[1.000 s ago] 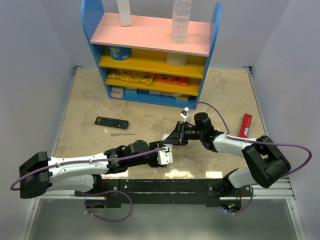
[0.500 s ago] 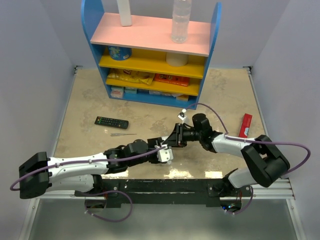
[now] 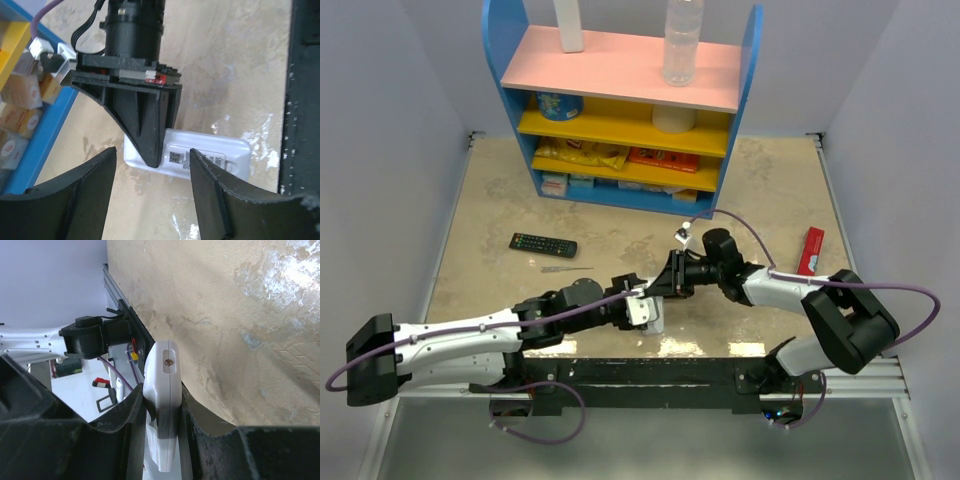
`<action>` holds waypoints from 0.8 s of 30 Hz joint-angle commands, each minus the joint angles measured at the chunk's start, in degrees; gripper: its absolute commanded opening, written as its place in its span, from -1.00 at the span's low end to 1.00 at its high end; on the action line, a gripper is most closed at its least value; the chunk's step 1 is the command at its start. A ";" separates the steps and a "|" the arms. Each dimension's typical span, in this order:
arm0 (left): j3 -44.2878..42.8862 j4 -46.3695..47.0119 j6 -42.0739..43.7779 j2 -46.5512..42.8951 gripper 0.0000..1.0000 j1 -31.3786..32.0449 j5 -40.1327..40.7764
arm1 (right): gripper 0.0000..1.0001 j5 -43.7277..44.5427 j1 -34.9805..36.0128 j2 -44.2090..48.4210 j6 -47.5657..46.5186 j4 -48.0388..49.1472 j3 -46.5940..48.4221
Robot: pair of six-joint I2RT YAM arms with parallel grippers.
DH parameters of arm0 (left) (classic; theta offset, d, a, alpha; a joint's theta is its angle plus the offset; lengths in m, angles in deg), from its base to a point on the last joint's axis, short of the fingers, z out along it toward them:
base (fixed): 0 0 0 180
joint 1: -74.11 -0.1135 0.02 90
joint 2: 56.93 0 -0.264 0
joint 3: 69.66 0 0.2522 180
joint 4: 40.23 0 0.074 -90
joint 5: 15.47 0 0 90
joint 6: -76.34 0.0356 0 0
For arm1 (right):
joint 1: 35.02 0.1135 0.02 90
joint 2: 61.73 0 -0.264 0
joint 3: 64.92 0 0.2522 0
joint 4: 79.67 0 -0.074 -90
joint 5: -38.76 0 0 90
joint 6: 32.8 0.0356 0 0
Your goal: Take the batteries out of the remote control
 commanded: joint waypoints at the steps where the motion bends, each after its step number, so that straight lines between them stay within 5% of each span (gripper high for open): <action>1: 0.03 -1.22 -4.28 -2.17 0.30 -0.07 -7.06 | -1.00 -2.46 -0.01 0.41 -0.95 0.52 2.19; 24: -0.24 0.62 -2.88 5.73 0.32 -0.07 -8.29 | -1.00 -3.60 -0.01 0.59 0.37 3.33 1.66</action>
